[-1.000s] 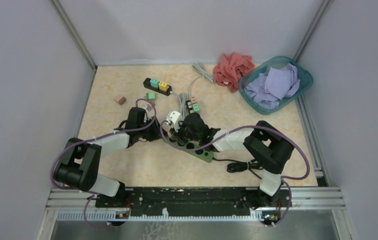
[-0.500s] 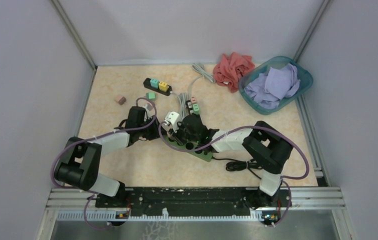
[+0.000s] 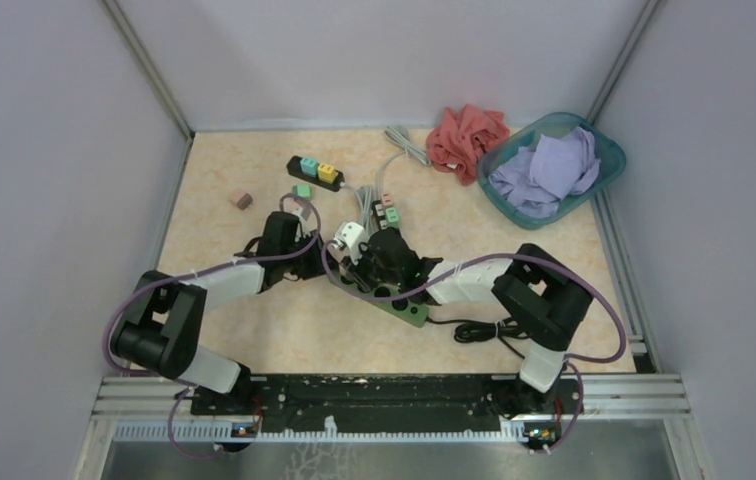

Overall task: Insert the plug
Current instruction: Insert the plug into the socket.

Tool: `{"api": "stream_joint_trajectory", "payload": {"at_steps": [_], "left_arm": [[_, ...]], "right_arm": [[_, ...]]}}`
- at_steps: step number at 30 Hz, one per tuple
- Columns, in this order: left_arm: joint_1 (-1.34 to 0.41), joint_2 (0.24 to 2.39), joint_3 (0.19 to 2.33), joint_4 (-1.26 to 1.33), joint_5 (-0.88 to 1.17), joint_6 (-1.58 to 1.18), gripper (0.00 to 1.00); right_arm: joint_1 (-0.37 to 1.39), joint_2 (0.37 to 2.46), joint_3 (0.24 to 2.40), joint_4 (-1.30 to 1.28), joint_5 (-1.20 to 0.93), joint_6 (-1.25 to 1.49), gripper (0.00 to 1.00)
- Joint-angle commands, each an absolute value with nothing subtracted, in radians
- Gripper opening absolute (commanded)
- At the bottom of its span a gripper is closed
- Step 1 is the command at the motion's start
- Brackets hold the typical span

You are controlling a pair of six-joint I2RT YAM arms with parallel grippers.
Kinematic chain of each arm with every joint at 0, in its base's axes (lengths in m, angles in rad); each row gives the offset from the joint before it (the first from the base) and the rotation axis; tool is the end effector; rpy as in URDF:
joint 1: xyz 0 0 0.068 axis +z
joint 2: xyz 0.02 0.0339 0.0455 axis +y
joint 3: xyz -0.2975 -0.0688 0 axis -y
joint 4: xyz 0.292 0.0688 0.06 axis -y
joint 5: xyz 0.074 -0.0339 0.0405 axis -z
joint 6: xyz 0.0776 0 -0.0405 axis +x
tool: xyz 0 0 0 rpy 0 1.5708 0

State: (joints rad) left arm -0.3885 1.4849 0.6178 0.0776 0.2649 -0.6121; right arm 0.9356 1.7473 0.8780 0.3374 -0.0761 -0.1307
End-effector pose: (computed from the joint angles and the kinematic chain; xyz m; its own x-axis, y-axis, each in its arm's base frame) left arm 0.3014 -0.1453 0.1204 -0.8459 -0.2530 -0.4695 0.0613 0.8284 -0.5568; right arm 0.2545 0.3552 0.1453 -0.1887 -0.4750 -0.8595 -0.8735 0.4811 -0.0741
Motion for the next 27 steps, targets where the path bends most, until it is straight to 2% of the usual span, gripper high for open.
{"api": "stream_joint_trajectory", "payload": {"at_steps": [1,11,22,27], "left_arm": [[-0.455,1.536,0.618,0.032,0.334,-0.625,0.39],[-0.454,1.503,0.629,0.014,0.309,-0.624,0.41],[-0.456,1.458,0.635,-0.03,0.263,-0.621,0.49],[-0.453,1.433,0.638,-0.048,0.232,-0.612,0.51]], "right_arm": [[0.928,1.79,0.798,0.041,-0.067,-0.098,0.13],[0.929,1.696,0.824,0.016,-0.046,-0.082,0.29],[0.928,1.595,0.884,-0.025,-0.044,-0.065,0.5],[0.929,1.563,0.933,-0.062,-0.054,-0.07,0.53]]}}
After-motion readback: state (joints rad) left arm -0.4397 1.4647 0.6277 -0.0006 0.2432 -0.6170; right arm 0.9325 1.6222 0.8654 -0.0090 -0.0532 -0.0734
